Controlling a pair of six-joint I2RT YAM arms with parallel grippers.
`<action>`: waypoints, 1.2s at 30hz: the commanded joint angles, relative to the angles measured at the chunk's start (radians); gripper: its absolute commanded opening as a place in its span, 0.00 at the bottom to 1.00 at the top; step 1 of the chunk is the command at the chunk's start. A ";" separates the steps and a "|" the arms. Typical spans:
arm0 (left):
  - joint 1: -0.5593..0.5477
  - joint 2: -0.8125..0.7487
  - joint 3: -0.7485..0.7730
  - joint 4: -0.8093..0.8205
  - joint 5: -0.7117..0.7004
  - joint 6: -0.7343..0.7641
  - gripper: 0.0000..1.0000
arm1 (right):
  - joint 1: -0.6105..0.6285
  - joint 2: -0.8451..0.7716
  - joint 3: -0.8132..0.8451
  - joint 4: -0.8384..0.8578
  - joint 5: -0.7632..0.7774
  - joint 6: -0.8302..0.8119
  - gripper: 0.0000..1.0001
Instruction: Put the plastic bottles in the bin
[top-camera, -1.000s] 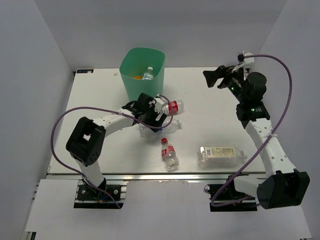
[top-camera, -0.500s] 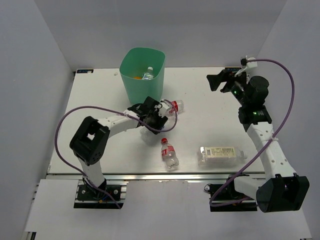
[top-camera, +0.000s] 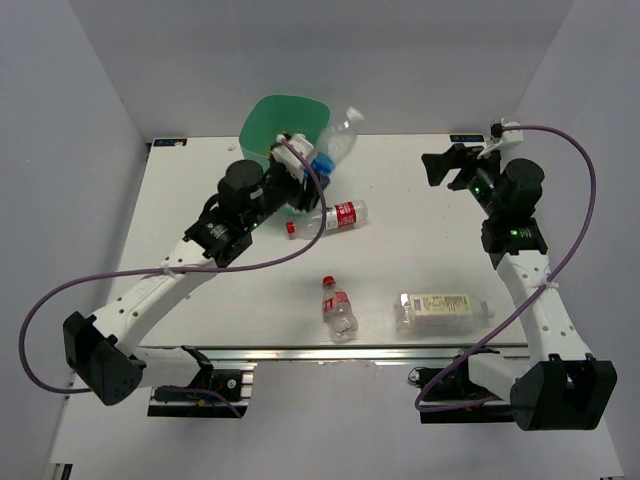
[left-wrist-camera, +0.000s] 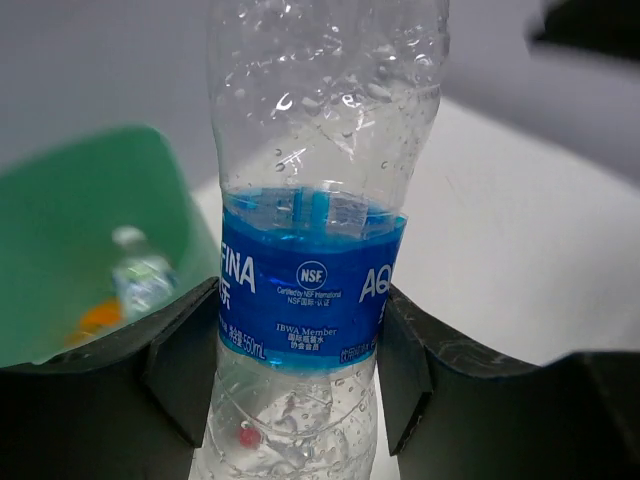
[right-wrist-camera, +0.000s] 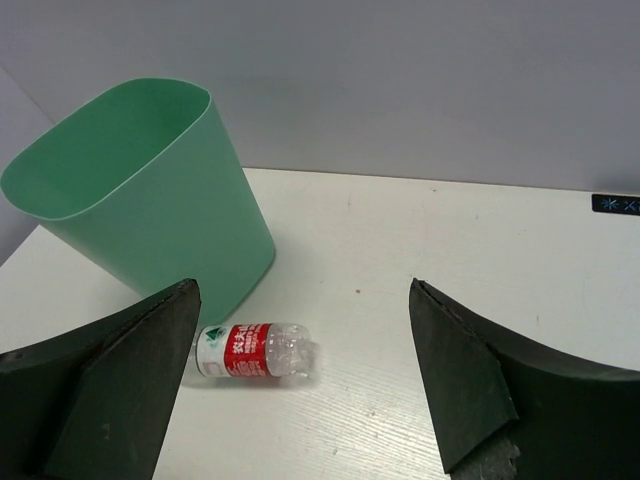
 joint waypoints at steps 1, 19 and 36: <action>0.009 0.017 0.122 0.248 -0.305 -0.056 0.46 | -0.008 -0.014 -0.014 0.041 -0.041 0.026 0.89; 0.275 0.458 0.393 0.410 -0.319 -0.220 0.65 | 0.347 0.512 0.285 -0.341 -0.251 -0.929 0.89; 0.285 0.408 0.494 0.175 -0.466 -0.243 0.98 | 0.473 0.949 0.597 -0.463 -0.050 -1.169 0.89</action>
